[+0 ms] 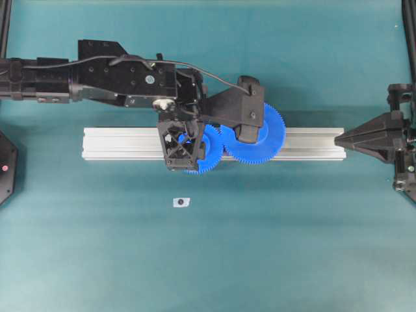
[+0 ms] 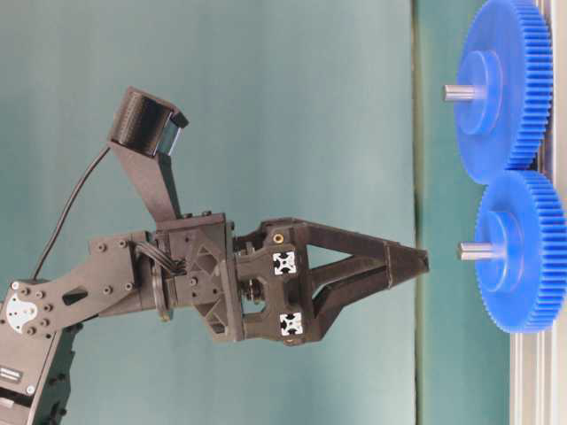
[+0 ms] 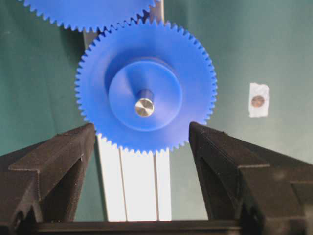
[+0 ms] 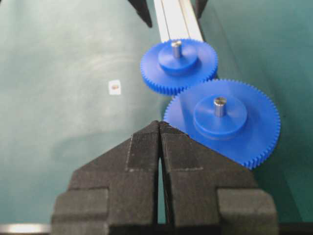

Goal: Find the location of the shaft and insert the small gear.

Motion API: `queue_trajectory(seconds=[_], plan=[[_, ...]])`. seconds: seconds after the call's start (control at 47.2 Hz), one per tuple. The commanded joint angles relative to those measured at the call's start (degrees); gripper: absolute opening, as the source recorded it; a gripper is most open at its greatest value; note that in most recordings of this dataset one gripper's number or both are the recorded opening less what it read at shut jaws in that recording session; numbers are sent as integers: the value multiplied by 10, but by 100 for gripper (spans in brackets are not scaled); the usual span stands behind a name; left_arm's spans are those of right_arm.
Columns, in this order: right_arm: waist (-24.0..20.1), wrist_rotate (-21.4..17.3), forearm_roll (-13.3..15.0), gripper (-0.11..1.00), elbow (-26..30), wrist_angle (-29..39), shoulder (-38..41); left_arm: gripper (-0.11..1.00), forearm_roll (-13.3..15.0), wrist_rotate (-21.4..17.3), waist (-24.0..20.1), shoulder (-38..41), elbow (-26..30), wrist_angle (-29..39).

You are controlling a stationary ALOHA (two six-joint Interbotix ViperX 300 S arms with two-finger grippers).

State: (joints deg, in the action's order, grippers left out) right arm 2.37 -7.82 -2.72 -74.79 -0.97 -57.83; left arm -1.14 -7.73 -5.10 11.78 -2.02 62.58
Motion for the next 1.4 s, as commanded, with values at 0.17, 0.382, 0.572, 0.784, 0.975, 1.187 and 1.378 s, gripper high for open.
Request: queue_trajectory(seconds=[0.17,0.382,0.572,0.784,0.975,1.187,1.378], plan=[[1,-5,1,-2,7,-3,4,74,-1,2,6,-31,15,-1],[2,-5,1,-2,6,-3,4,74,-1,4,9,-38,14,-1],[1,-5,1,-2,6,-3,4,74,-1,4,13,-45,15,-1],[1,-5,1,-2,7,-3,4,74,-1,10,17,-53,15,-1],[1,-5,1,-2,6,-3,4,74,-2,13,18,-62,15,-1],[1,-5,1,-2,7,-3,4,74,-1,13,18,-68,15,-1],[2,-5,1,-2,7,-3,4,74,-1,13,19,-69,15,1]])
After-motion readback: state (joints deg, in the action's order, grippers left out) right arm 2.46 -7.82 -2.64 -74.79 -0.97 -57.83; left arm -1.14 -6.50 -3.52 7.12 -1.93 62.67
